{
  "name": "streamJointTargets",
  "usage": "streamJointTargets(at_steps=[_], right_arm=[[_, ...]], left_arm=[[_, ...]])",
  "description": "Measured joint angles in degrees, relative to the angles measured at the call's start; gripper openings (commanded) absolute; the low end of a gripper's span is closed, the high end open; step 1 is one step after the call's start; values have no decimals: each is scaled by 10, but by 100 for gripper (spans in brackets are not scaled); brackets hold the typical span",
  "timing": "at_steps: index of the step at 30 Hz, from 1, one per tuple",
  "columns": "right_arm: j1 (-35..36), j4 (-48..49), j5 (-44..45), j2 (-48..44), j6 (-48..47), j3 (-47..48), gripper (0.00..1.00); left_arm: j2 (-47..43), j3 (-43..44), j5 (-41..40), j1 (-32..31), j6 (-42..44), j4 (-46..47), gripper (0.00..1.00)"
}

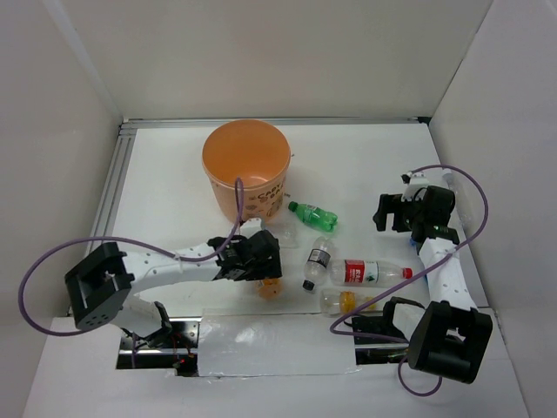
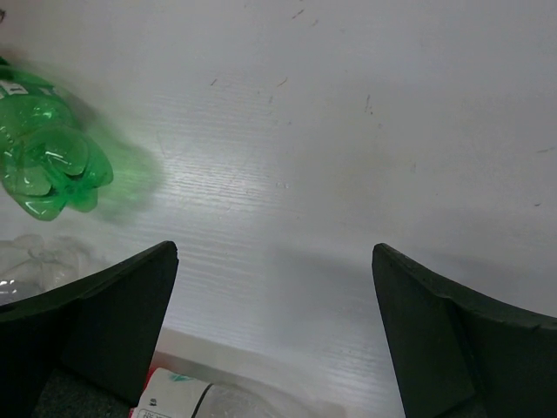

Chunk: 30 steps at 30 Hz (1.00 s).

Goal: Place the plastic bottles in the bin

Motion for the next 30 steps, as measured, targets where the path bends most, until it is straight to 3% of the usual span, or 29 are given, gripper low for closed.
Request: streamJointTargets(at_steps=[3, 5, 8, 10, 12, 15, 17, 21, 23, 26, 30], right_arm=[[0, -4, -25, 1, -15, 2, 99], [0, -7, -48, 4, -26, 3, 99], [0, -11, -85, 9, -43, 3, 76], [0, -14, -109, 13, -52, 3, 59], [0, -19, -134, 17, -55, 3, 52], [0, -36, -163, 26, -62, 16, 50], [0, -44, -177, 36, -64, 31, 58], [0, -54, -211, 72, -77, 70, 75], [2, -56, -222, 92, -85, 86, 79], [19, -61, -228, 114, -99, 103, 81], [77, -63, -224, 125, -110, 119, 89]], left_arm=[[47, 2, -1, -15, -19, -4, 84], [68, 2, 0, -25, -23, -5, 66], [79, 19, 2, -38, -19, -2, 39], [89, 32, 3, -47, -17, -3, 31], [92, 47, 1, -57, -8, -10, 23], [89, 90, -8, -81, 26, -31, 16], [78, 137, -11, -95, 58, -45, 10], [44, 260, -44, -108, 139, -59, 10], [38, 342, -68, -96, 186, -63, 10], [33, 442, -95, -42, 248, -47, 19], [27, 493, -123, 68, 298, -31, 31]])
